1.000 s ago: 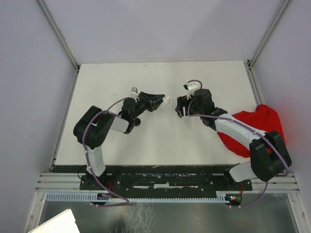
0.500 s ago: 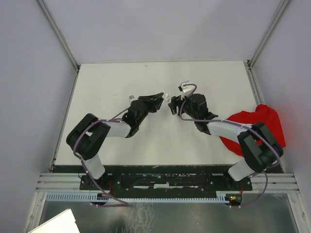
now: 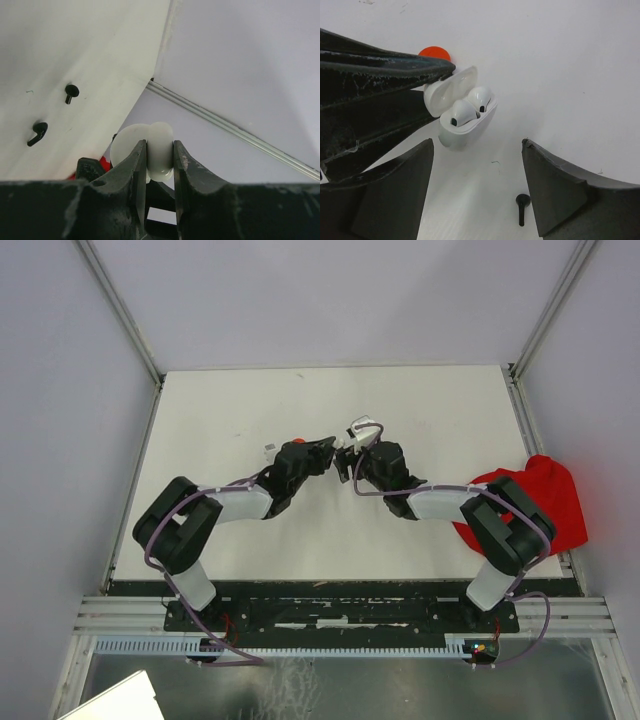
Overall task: Insert the wireless bluetooth earbuds into the charging case
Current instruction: Close the charging case.
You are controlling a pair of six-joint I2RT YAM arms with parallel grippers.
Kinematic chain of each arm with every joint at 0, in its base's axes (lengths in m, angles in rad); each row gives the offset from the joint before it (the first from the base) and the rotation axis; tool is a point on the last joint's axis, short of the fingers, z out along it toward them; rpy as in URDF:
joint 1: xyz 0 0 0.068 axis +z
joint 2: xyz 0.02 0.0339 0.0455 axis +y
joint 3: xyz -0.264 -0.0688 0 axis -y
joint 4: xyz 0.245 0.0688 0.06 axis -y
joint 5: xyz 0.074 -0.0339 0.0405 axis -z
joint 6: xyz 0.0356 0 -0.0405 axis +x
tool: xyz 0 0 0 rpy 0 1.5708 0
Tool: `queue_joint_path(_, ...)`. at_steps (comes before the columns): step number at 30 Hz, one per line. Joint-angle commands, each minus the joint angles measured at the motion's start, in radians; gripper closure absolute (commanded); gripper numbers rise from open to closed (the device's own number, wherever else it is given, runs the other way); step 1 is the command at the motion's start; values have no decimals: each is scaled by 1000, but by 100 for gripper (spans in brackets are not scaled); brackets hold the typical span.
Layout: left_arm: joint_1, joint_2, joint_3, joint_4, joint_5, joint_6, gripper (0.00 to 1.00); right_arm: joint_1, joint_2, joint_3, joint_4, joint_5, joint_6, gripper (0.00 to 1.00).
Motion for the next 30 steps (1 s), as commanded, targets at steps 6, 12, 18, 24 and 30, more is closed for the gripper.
queue_joint_path(6, -12, -37, 12, -27, -34, -46, 97, 11, 61, 66, 112, 101, -47, 19)
queue_joint_path(12, -12, -58, -21, -21, -42, -48, 97, 12, 70, 55, 138, 155, -75, 19)
queue_joint_path(18, -13, -80, -45, -18, -42, -30, 97, 12, 38, 20, 159, 221, -126, 19)
queue_joint_path(24, -7, -94, -76, 3, -46, -13, 97, 9, 2, -11, 129, 256, -165, 18)
queue_joint_path(30, 64, -108, -104, 42, 5, 124, 97, 2, -84, -20, 8, 319, -117, 16)
